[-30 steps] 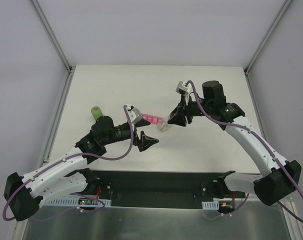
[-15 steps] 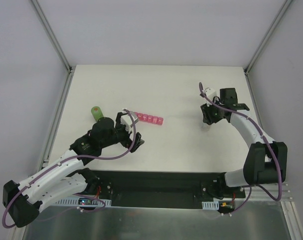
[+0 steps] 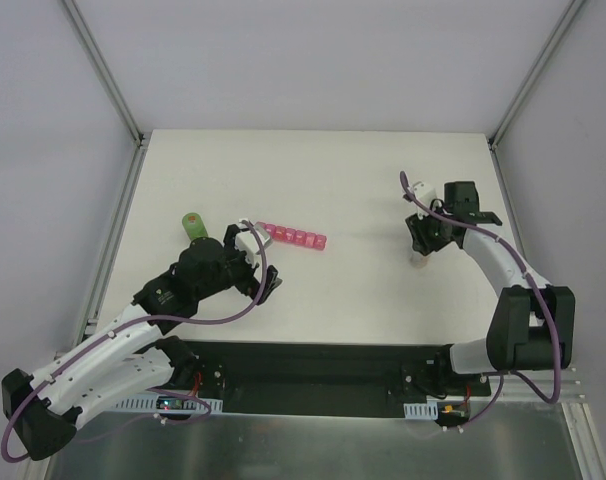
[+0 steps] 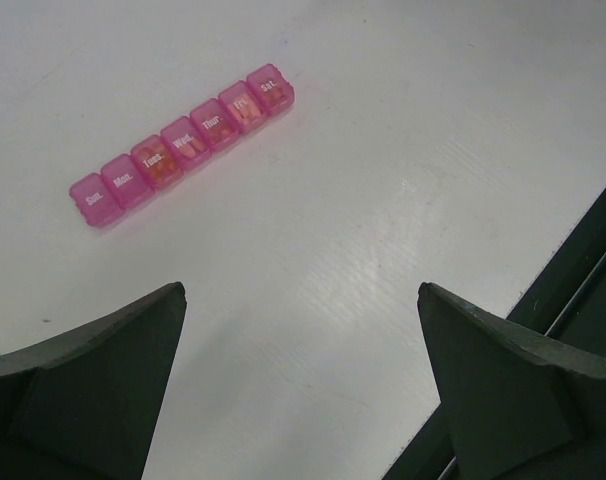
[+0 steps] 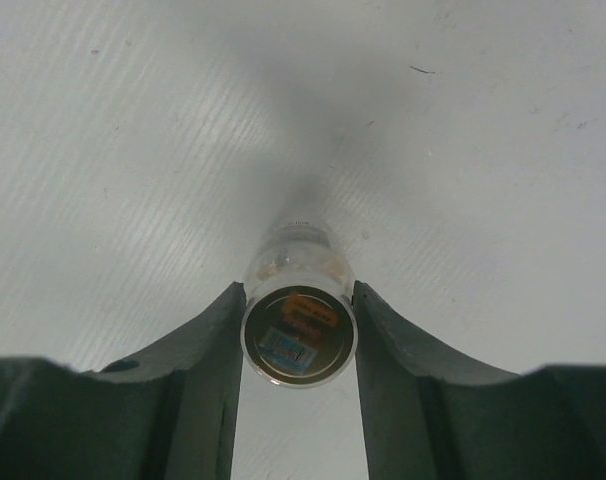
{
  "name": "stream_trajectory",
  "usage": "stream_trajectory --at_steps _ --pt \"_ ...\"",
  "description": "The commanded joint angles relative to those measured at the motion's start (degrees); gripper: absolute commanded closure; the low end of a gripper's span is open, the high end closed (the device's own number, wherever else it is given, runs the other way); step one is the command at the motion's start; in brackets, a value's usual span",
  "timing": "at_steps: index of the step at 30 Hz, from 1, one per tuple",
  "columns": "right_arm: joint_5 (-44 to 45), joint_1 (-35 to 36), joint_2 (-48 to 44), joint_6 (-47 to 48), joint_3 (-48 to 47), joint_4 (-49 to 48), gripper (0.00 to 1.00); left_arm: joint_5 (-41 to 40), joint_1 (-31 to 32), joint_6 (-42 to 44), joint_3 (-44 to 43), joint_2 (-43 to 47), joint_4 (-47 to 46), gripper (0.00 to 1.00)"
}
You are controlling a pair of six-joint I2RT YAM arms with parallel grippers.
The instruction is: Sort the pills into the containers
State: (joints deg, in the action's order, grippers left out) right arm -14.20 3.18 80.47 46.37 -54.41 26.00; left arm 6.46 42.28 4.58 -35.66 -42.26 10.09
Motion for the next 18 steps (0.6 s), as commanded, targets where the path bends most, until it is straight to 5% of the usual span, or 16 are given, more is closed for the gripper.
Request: stream_trajectory --at_steps 1,5,8,11,16,18 --pt "-1.53 -0.46 -2.42 0.56 0.89 3.09 0.51 -1.19 -0.36 0.87 -0.81 0.78 0.63 0.01" --pt "-3.29 -0.46 -7.85 0.04 -0.25 5.02 0.14 -1.54 -0.36 -0.18 -0.9 1.56 0.9 0.01" --pt "-4.52 -0.46 -12.33 -0.75 -1.31 5.99 0.0 -1.89 -0.36 -1.23 -1.43 1.65 1.07 0.01" --pt "-6.28 -0.46 -17.68 -1.89 -1.23 4.08 0.03 -2.85 -0.45 -2.73 -2.31 1.57 1.78 0.01" --pt "-4.0 -0.46 -30.25 -17.32 4.75 -8.84 0.03 -6.19 -0.88 -4.4 -3.36 2.53 3.09 0.01" --pt "-1.12 -0.46 -29.76 -23.83 1.34 -6.41 0.03 -8.12 -1.15 -4.49 -3.45 3.58 3.62 0.01"
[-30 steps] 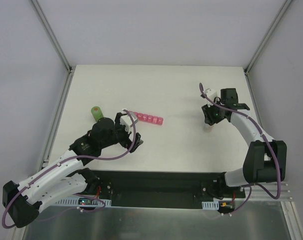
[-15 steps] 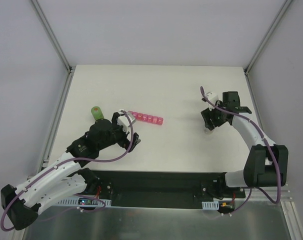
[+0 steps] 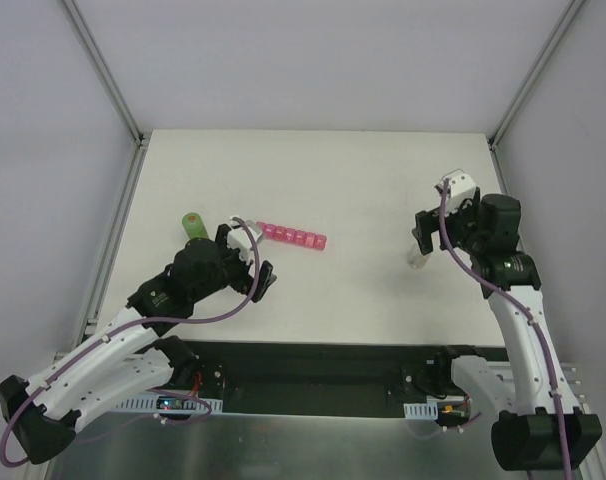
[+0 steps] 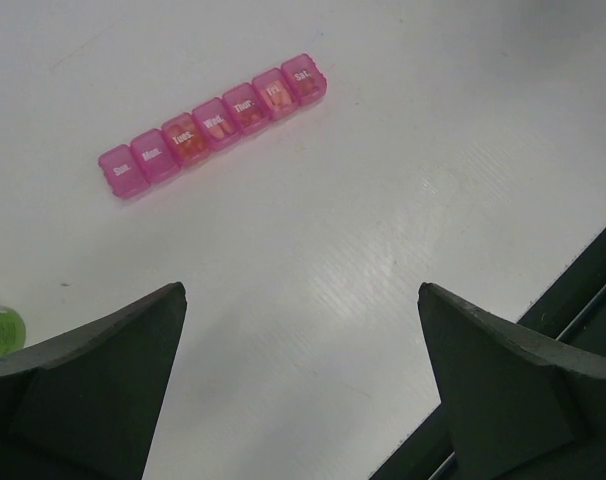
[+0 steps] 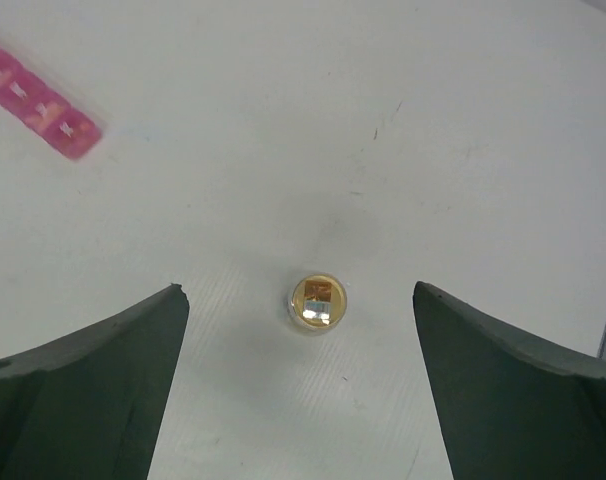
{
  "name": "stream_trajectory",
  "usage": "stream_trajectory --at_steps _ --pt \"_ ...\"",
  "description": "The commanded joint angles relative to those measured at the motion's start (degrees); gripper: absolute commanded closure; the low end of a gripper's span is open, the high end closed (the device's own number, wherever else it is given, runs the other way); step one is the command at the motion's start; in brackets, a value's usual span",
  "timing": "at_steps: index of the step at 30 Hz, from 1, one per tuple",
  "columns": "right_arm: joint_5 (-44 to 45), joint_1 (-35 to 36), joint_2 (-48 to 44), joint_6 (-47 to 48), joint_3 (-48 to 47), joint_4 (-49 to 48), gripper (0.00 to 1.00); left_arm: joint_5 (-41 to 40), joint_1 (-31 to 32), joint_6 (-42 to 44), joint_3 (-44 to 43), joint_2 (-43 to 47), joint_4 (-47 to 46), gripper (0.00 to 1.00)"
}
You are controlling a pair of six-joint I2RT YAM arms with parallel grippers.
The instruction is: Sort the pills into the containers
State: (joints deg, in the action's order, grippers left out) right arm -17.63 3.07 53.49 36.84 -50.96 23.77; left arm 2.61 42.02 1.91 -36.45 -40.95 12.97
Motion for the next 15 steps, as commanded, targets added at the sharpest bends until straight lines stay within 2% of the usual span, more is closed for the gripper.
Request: stream_trajectory --at_steps 1,6,15 --pt "3.38 -0.35 -2.96 -19.47 -2.47 -3.91 0.03 -4.63 -0.97 -1.82 -2.58 2.71 1.09 0.01" --pt "6.45 -0.35 -4.98 -26.02 -4.93 -2.07 0.04 -6.04 -1.33 -5.07 -1.7 6.49 1.7 0.01" --pt "7.08 -0.7 -6.65 -27.78 -7.75 0.31 0.03 -6.83 -1.41 -8.59 -0.2 11.33 2.76 0.01"
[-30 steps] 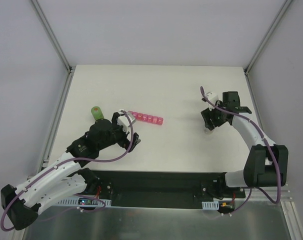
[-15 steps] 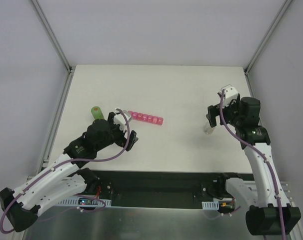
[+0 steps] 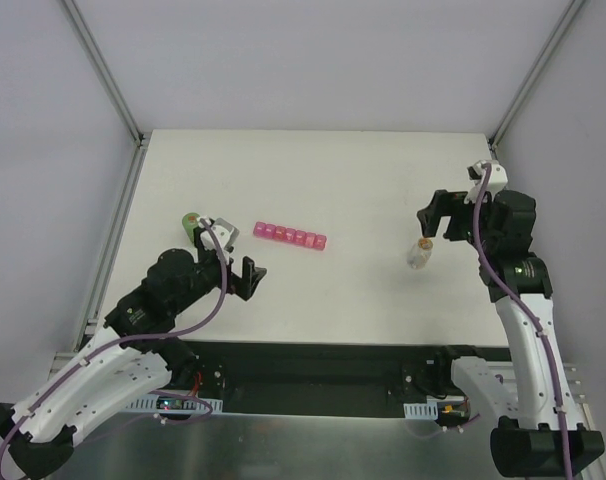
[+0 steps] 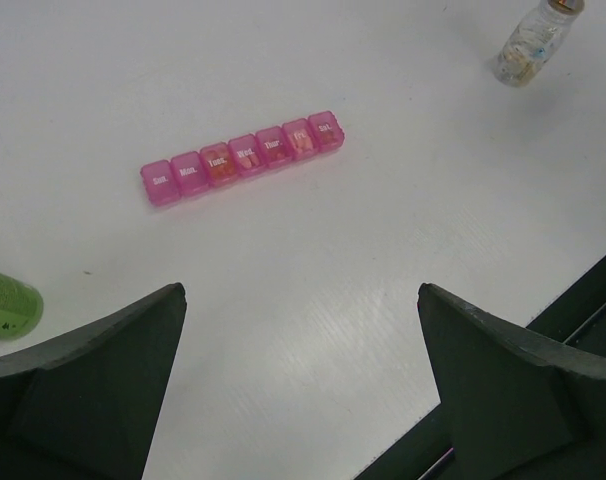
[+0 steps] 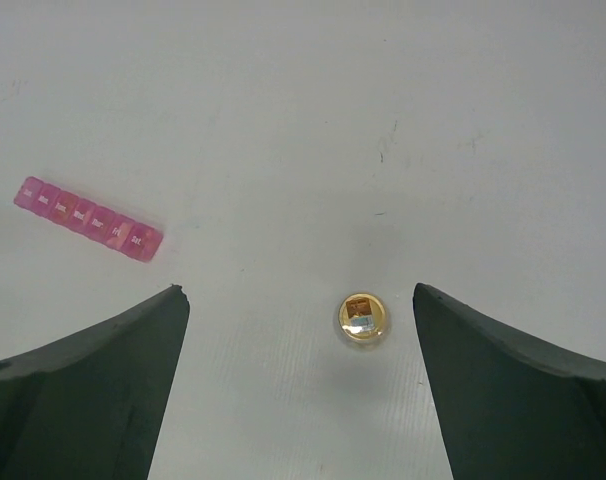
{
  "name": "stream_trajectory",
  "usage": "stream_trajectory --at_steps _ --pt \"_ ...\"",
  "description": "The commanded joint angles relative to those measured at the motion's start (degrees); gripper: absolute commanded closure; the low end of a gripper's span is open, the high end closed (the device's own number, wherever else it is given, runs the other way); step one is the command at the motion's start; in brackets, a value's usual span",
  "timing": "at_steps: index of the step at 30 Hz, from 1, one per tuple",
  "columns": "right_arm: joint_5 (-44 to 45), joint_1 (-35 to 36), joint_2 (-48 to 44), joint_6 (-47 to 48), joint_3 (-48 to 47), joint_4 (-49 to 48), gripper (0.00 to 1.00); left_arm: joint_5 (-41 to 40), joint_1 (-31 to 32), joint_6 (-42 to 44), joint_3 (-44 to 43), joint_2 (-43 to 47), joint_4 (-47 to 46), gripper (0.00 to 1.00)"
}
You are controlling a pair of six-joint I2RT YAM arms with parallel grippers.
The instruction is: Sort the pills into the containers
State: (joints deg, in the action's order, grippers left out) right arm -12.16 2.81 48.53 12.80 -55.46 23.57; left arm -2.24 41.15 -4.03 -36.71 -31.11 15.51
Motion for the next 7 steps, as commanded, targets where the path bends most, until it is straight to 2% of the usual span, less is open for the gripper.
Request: stream_trajectory --at_steps 1,7 --pt "1.88 -0.44 -2.04 -3.92 -3.51 0.6 0.03 -2.07 -0.54 -2.82 0.15 2.02 0.22 0.01" --pt "2.85 -0.52 -3.09 -3.66 -3.69 0.77 0.03 -1.98 -0.54 -3.44 0.41 3.08 0.31 0.01"
